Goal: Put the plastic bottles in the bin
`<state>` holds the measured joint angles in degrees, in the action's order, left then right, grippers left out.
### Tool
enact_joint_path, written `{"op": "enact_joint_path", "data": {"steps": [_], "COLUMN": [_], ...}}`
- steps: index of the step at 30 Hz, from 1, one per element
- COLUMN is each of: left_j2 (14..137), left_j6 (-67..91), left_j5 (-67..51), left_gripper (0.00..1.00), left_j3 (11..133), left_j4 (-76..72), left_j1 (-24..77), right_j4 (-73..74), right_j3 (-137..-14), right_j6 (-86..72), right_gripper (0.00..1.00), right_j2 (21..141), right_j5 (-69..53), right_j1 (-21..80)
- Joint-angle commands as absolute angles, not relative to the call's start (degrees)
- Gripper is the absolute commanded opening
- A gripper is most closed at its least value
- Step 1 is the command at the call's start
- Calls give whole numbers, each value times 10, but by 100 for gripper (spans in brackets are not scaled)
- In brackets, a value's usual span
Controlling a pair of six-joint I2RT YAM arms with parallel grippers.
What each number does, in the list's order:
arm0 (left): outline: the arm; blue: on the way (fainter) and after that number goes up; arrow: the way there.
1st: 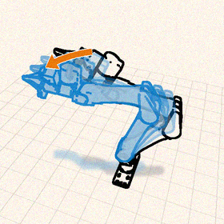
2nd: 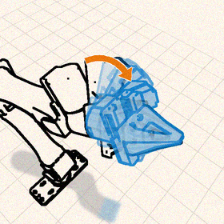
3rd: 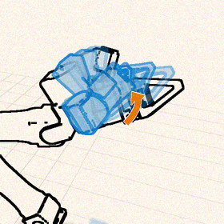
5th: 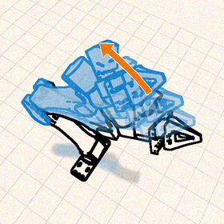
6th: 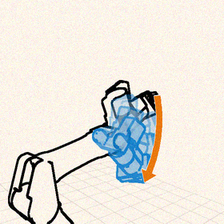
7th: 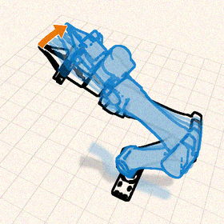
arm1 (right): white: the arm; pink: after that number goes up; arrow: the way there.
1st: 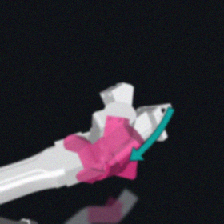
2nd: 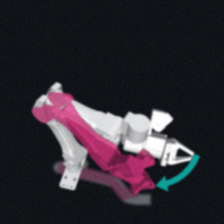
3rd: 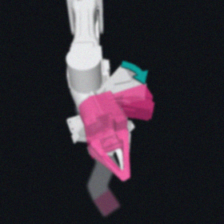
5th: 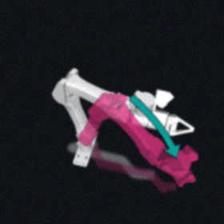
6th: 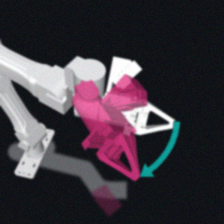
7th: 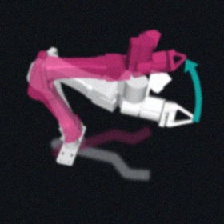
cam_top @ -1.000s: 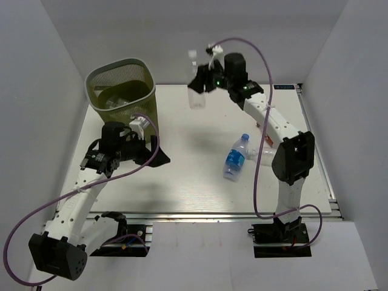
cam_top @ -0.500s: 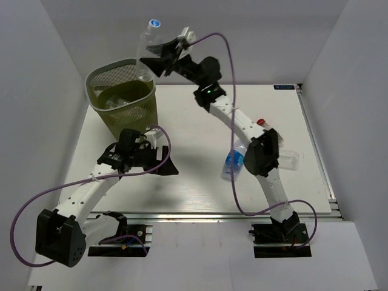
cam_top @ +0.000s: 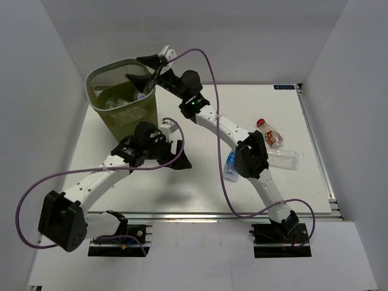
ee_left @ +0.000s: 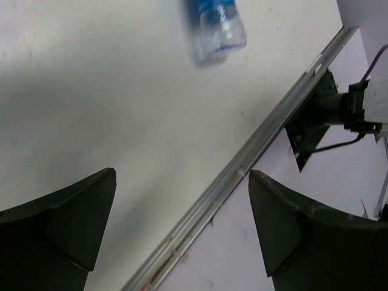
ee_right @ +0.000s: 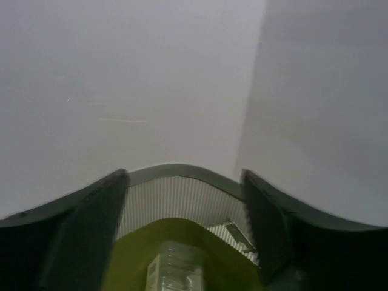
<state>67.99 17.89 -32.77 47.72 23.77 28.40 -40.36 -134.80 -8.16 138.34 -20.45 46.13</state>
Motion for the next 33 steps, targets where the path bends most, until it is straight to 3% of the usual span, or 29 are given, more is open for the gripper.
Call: {"op": "enact_joint_path", "data": {"steps": [1,2,3,4,8,9,10,13,14,15,21,26,29,33], "left_j2": [726,759,773,785,851,867,904,975,992,1007,1133,1226,1281,1288], "left_j6": [180,180,180,180,180,180,180,180,180,180,185,185,174,168], "left_j5": [-304,-289,-283,-278,-272,-272,-272,-248,-227,-212,-126,-96,-60,-4], "left_gripper": [99,99,99,99,99,99,99,99,99,99,99,99,99,98], "left_j3": [526,539,539,545,565,588,601,664,694,709,835,939,1004,1003], "left_j4": [157,146,135,103,41,34,28,23,23,23,70,131,205,245], "left_j1": [313,329,337,345,379,394,402,437,445,459,500,534,551,556], "right_j4": [-379,-312,-294,-274,-48,-20,67,169,190,211,412,374,376,376], "right_j3": [-1340,-1337,-1332,-1305,-1288,-1282,-1271,-1223,-1170,-1153,-1019,-886,-873,-867], "right_j6": [-20,-25,-27,-32,-55,-61,-76,-37,-4,62,222,241,232,215], "right_gripper": [75,57,32,0,0,7,25,59,80,90,86,80,80,80], "right_j2": [1282,1247,1235,1222,1164,1149,1135,1091,1079,1043,954,863,847,845], "right_j5": [-137,-114,-105,-74,-17,-19,-36,-92,-133,-171,-279,-315,-320,-331], "right_j1": [417,383,370,357,237,176,154,70,56,38,-15,-45,-57,-76]}}
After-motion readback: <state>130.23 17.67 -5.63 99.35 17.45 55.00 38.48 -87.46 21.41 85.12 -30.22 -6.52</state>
